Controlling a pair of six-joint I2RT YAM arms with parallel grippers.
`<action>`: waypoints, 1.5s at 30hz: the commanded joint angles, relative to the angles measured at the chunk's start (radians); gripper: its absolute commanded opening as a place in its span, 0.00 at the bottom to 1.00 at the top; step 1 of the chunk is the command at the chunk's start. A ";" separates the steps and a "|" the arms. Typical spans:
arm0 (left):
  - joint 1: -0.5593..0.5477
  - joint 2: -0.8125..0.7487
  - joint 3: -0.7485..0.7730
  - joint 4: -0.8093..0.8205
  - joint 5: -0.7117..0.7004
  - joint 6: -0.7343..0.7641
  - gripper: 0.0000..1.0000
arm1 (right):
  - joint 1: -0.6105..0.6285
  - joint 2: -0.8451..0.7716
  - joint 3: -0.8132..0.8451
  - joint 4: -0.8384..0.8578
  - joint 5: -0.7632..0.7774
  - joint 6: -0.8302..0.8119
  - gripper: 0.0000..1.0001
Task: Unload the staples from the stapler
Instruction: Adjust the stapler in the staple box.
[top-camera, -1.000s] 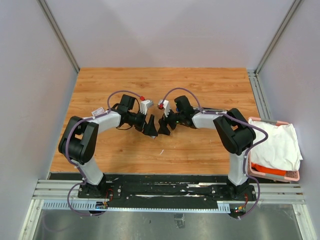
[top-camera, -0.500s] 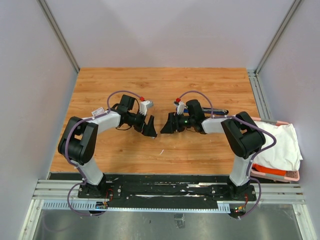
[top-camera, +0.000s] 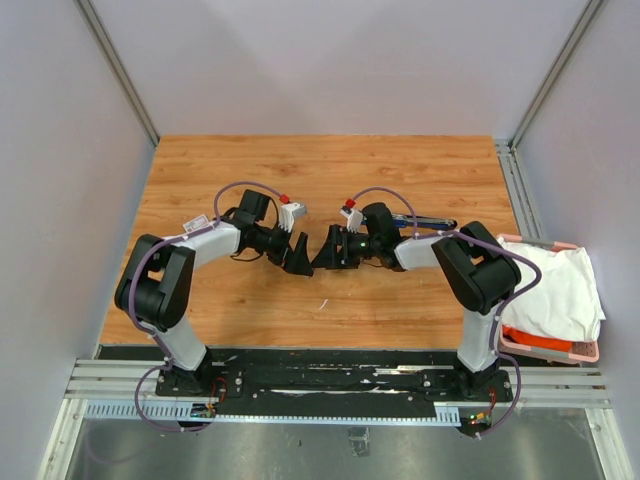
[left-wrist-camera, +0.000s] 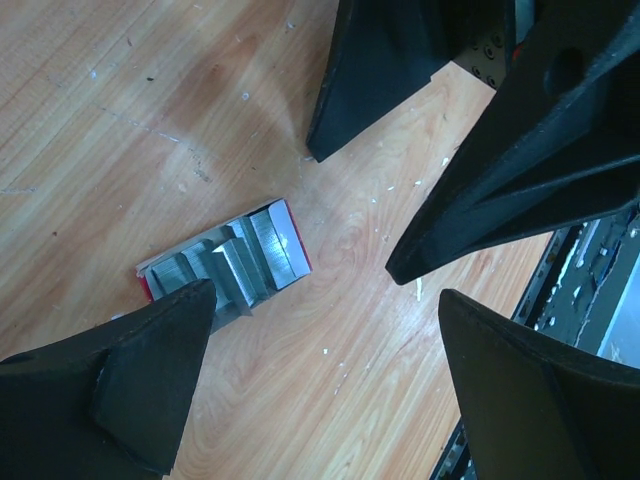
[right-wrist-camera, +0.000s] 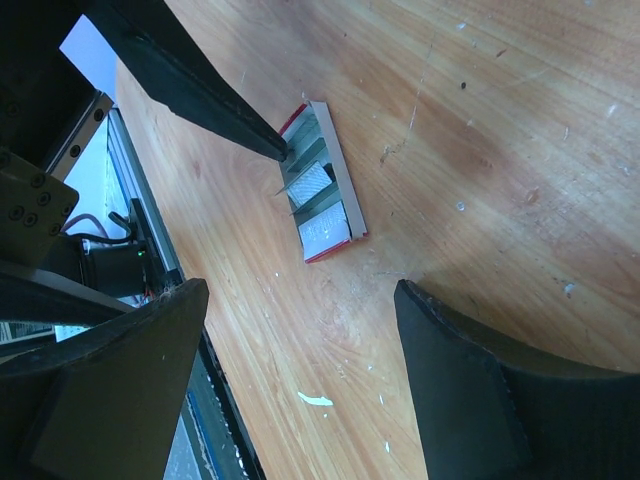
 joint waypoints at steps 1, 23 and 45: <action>0.002 -0.037 0.007 -0.009 0.041 0.009 0.98 | 0.019 0.019 0.020 -0.008 0.002 0.022 0.78; -0.080 -0.063 0.009 -0.029 -0.236 0.061 0.98 | 0.058 0.030 0.057 -0.055 0.021 -0.018 0.79; -0.110 -0.029 0.014 -0.015 -0.220 0.017 0.98 | 0.067 0.035 0.072 -0.069 0.027 -0.030 0.79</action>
